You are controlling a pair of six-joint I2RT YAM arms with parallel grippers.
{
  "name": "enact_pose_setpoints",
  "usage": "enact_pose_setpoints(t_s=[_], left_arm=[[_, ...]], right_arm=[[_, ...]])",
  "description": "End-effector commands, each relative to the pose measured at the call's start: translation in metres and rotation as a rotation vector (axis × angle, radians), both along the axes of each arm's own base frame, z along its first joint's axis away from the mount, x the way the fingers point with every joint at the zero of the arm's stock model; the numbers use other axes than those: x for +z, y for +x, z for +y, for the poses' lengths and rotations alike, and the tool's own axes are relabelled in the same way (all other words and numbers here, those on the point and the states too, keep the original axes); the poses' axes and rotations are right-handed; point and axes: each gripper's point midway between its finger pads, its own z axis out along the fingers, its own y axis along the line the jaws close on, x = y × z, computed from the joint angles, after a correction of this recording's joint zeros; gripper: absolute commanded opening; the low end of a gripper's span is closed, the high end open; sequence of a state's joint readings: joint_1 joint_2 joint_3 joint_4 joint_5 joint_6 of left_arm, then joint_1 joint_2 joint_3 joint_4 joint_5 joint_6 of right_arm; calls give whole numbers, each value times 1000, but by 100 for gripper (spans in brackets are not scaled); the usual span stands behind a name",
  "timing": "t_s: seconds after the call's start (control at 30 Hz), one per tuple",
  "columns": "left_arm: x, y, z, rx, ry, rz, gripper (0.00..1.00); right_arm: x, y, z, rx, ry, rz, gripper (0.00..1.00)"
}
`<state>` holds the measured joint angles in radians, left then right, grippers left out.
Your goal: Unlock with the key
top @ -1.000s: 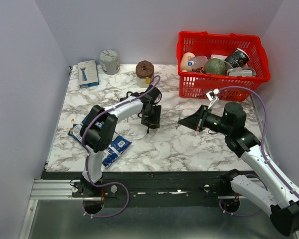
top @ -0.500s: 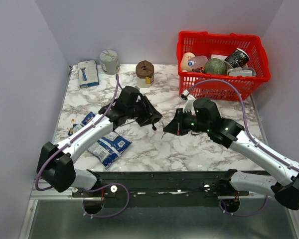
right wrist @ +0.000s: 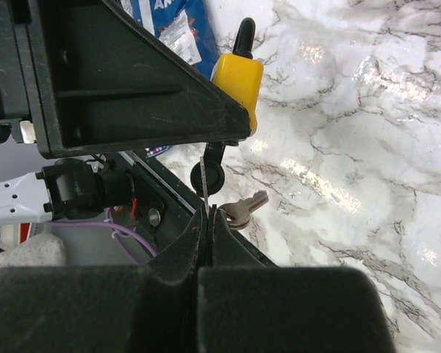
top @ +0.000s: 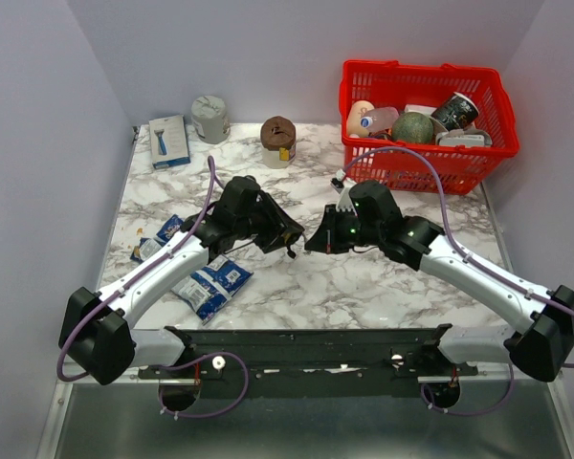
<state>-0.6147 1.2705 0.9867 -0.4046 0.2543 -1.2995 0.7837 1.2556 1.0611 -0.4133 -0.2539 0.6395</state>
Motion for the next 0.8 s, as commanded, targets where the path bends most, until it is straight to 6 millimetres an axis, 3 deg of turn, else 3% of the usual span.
enact_pose_setpoints(t_s=[0.0,0.77], left_arm=[[22,7,-4,6,-44,-61,0],[36,0,-2,-24,-64,-110,0]], right_arm=[[11,-2,9,28,29,9,1],[-11,-2,18,53,-6,113,1]])
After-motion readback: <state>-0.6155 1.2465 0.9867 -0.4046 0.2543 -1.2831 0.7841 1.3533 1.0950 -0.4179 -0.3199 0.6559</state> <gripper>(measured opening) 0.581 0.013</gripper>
